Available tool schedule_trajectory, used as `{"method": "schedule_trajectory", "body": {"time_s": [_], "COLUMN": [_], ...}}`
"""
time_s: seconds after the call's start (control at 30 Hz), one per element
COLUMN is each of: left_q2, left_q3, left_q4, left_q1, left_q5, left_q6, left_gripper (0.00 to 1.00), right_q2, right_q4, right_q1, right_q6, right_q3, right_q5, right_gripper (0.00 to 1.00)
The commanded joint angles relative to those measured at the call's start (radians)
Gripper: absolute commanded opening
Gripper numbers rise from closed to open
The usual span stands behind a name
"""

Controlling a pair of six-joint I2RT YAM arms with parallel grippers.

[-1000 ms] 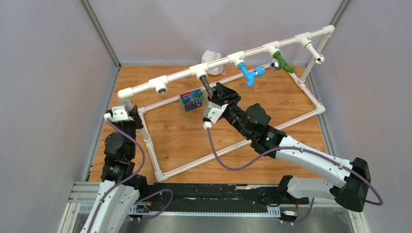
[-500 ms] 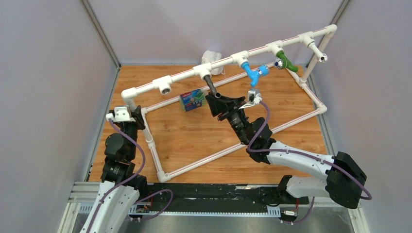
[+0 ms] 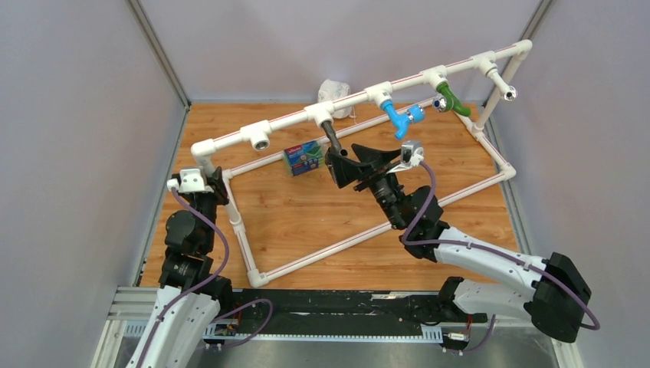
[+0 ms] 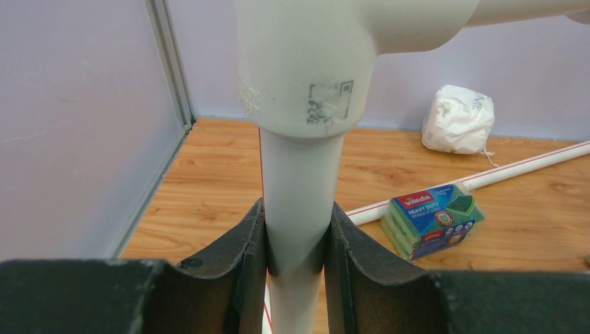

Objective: Install the water faucets

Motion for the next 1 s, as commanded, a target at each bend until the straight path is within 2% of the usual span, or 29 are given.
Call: {"method": "schedule_trajectory", "body": {"time_s": [0.0,0.1,0.17,0.27,0.3,0.37,0.47,0.53,0.67,0.8,0.97], "left_q2": [-0.004,0.003,0.003,0.001,0.001,-0.001,-0.004,-0.004,-0.005,-0.01,-0.019], "left_q3": [0.018,0.016,0.018,0.018,0.019,0.018,0.018,0.016,0.018,0.016,0.018], "left_q4": [0.043,0.043,0.044,0.043,0.044,0.044,0.044,0.043,0.041,0.041,0.038], "left_q1": [0.004,0.004,0.004,0.004,0.004,0.004,0.004,0.004,0.004,0.004,0.004], "left_q5": [-0.003,-0.002,0.0,-0.002,-0.002,-0.002,-0.002,-0.003,-0.002,-0.005,-0.008], "left_q6": [-0.016,-0.017,-0.016,-0.016,-0.016,-0.014,-0.011,-0.014,-0.013,-0.013,-0.01], "left_gripper": [0.0,0.0,0.0,0.0,0.0,0.0,0.0,0.0,0.0,0.0,0.0], "right_q2": [-0.13,-0.191,-0.231,-0.263,-0.267,-0.268,-0.273,-0.254,-0.181,-0.129,-0.093], "right_q4": [0.099,-0.028,-0.151,-0.451,-0.604,-0.784,-0.869,-0.92,-0.972,-0.939,-0.871], "right_q1": [-0.03,-0.03,-0.032,-0.03,-0.029,-0.027,-0.027,-0.021,0.008,0.05,0.062], "right_q6": [-0.381,-0.694,-0.93,-1.321,-1.429,-1.636,-1.899,-2.011,-2.126,-2.221,-2.312], "right_q3": [0.021,0.053,0.09,0.185,0.214,0.268,0.265,0.28,0.317,0.332,0.337], "right_q5": [-0.065,-0.194,-0.281,-0.433,-0.465,-0.499,-0.484,-0.447,-0.314,-0.223,-0.211], "right_gripper": [0.94,1.0,1.0,1.0,1.0,1.0,1.0,1.0,1.0,1.0,1.0]}}
